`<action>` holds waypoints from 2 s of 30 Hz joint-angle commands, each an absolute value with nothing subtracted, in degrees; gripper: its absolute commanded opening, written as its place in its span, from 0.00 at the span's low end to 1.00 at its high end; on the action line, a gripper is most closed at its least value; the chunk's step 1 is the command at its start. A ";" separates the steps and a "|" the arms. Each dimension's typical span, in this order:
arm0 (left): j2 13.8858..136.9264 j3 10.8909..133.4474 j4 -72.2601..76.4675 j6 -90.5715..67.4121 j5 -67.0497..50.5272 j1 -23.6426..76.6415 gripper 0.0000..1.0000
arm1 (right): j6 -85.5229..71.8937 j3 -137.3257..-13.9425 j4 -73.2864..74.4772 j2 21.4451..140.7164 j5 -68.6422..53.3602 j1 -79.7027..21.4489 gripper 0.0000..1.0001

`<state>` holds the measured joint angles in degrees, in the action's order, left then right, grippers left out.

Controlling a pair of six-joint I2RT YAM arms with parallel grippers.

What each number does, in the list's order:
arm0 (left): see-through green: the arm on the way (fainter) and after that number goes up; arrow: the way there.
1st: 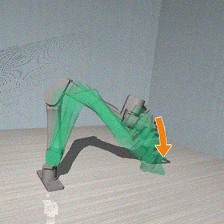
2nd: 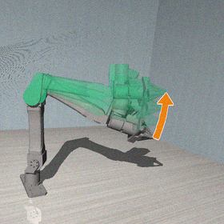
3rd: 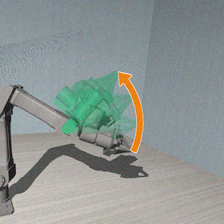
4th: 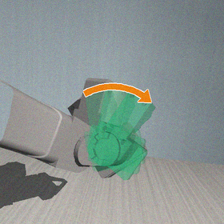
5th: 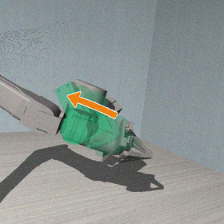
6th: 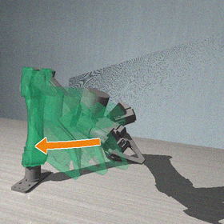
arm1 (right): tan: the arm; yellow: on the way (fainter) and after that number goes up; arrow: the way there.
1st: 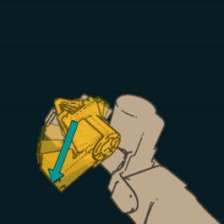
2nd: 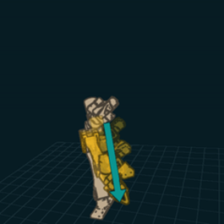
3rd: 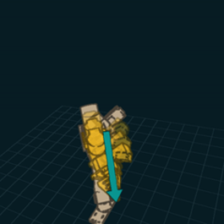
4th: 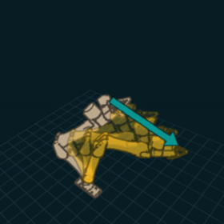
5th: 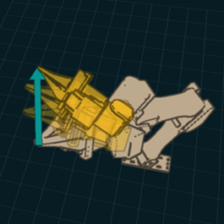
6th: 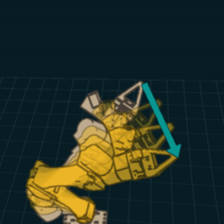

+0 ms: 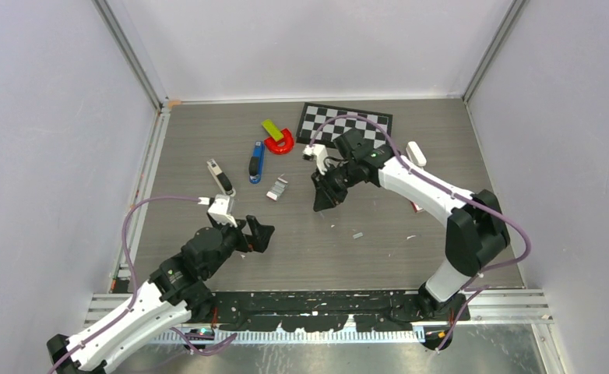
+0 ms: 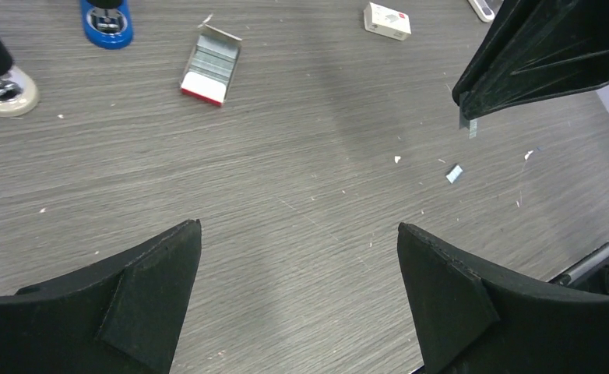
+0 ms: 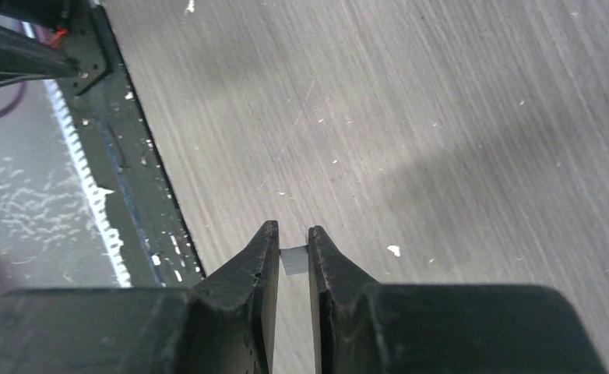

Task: Unload the staples from the stapler
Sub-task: Pick up the staple from the center of the board, then place the staple in the staple box.

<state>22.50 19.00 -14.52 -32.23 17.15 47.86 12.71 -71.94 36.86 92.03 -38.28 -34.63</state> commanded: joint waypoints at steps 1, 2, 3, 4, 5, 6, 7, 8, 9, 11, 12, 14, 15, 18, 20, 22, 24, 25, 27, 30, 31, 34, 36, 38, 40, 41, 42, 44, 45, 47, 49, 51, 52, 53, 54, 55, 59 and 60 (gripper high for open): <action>18.20 19.81 -17.70 -30.98 21.85 47.64 0.98 | 14.98 -77.92 38.03 94.95 -31.48 -36.97 0.15; 16.45 19.70 -18.83 -31.07 22.52 47.64 0.98 | 15.03 -79.10 38.05 95.72 -30.42 -37.33 0.15; 15.03 19.57 -19.66 -31.11 23.11 47.64 0.98 | 15.16 -79.83 38.08 96.60 -29.62 -37.61 0.15; 13.77 19.46 -20.43 -31.07 23.80 47.64 0.98 | 15.19 -80.65 38.10 97.45 -28.88 -37.98 0.15; 12.40 19.35 -21.15 -31.05 24.38 47.64 0.98 | 15.13 -81.33 38.06 98.18 -28.26 -38.24 0.15; 11.28 19.26 -21.79 -31.09 24.85 47.64 0.98 | 15.17 -82.12 38.18 99.05 -27.80 -38.61 0.15; 10.20 19.11 -22.32 -31.07 25.31 47.64 0.98 | 15.16 -82.83 38.30 99.72 -27.55 -38.91 0.15; 9.36 19.03 -22.66 -31.06 25.59 47.64 0.98 | 15.19 -83.48 38.47 100.43 -27.29 -39.18 0.15; 8.71 18.92 -23.06 -31.14 25.81 47.64 0.98 | 15.21 -84.04 38.58 101.09 -27.05 -39.45 0.15; 7.92 18.81 -23.51 -31.19 26.01 47.64 0.98 | 15.35 -84.95 38.81 101.94 -26.84 -39.92 0.15; 7.88 18.74 -23.63 -31.25 26.01 47.64 0.98 | 15.33 -85.25 38.82 102.29 -26.73 -40.04 0.15; 7.95 18.72 -23.73 -31.17 26.03 47.64 0.98 | 15.59 -86.04 39.00 102.92 -26.22 -40.26 0.15; 8.19 18.72 -23.74 -31.15 26.16 47.64 0.98 | 15.62 -86.31 39.06 103.19 -25.93 -40.27 0.15; 8.61 18.65 -23.58 -31.20 26.18 47.64 0.98 | 15.77 -87.14 39.20 103.90 -25.31 -40.48 0.15; 8.76 18.50 -23.58 -31.13 26.20 47.64 0.98 | 15.88 -87.56 39.20 104.33 -24.65 -40.56 0.15; 8.55 18.39 -23.75 -31.20 26.35 47.64 0.98 | 15.93 -87.78 39.20 104.66 -24.24 -40.70 0.15; 8.24 18.29 -24.07 -31.28 26.48 47.64 0.98 | 15.98 -87.89 39.16 104.84 -24.01 -40.82 0.15; 7.96 18.17 -24.27 -31.36 26.46 47.64 0.98 | 15.92 -87.97 39.12 104.93 -23.84 -40.83 0.15; 7.53 18.10 -24.60 -31.48 26.58 47.64 0.98 | 15.96 -87.98 39.07 104.94 -23.77 -40.93 0.15; 6.92 17.95 -24.92 -31.60 26.79 47.64 0.98 | 15.91 -87.91 39.08 104.94 -23.61 -40.94 0.15; 6.90 17.93 -24.99 -31.71 26.80 47.64 0.98 | 16.02 -87.89 39.03 104.90 -23.64 -40.94 0.15; 6.86 17.84 -25.17 -31.73 26.67 47.64 0.98 | 16.00 -87.72 39.02 104.79 -23.49 -40.94 0.15; 6.86 17.80 -25.14 -31.82 26.71 47.64 0.98 | 16.00 -87.71 39.02 104.85 -23.44 -40.92 0.15; 6.77 17.75 -25.36 -31.87 26.64 47.64 0.98 | 16.00 -87.84 39.09 104.93 -23.29 -40.94 0.15; 6.66 17.71 -25.40 -31.87 26.71 47.64 0.98 | 16.19 -87.93 39.15 105.15 -22.91 -40.96 0.15; 6.48 17.67 -25.42 -31.88 26.68 47.64 0.98 | 16.17 -88.04 39.12 105.12 -22.75 -41.00 0.15; 6.38 17.67 -25.45 -31.87 26.67 47.64 0.98 | 16.28 -88.06 39.11 105.28 -22.52 -41.02 0.15; 6.28 17.67 -25.52 -31.89 26.78 47.64 0.98 | 16.26 -88.22 39.19 105.37 -22.29 -41.13 0.15; 6.30 17.66 -25.58 -31.95 26.78 47.64 0.98 | 16.30 -88.24 39.20 105.40 -22.25 -41.18 0.15; 6.28 17.54 -25.66 -31.95 26.80 47.64 0.98 | 16.36 -88.33 39.20 105.47 -22.10 -41.23 0.15; 6.24 17.41 -25.58 -32.02 26.85 47.64 0.98 | 16.36 -88.46 39.28 105.54 -22.00 -41.28 0.15; 6.17 17.33 -25.64 -32.10 26.81 47.64 0.98 | 16.47 -88.42 39.38 105.52 -21.95 -41.35 0.15; 6.16 17.32 -25.64 -32.09 26.83 47.64 0.98 | 16.44 -88.42 39.42 105.60 -21.92 -41.34 0.15; 6.15 17.31 -25.66 -32.14 26.85 47.64 0.98 | 16.46 -88.46 39.40 105.56 -21.89 -41.38 0.15; 6.16 17.31 -25.73 -32.13 26.83 47.64 0.98 | 16.50 -88.47 39.38 105.56 -21.85 -41.38 0.15; 6.11 17.31 -25.74 -32.14 26.82 47.64 0.98 | 16.51 -88.50 39.42 105.60 -21.84 -41.32 0.15; 6.07 17.31 -25.69 -32.18 26.79 47.64 0.98 | 16.53 -88.59 39.46 105.73 -21.64 -41.37 0.15; 6.02 17.31 -25.74 -32.18 26.74 47.64 0.98 | 16.62 -88.67 39.53 105.73 -21.55 -41.38 0.15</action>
<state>6.70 17.43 -26.50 -32.34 25.54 47.86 15.84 -86.04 39.53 105.84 -22.09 -41.08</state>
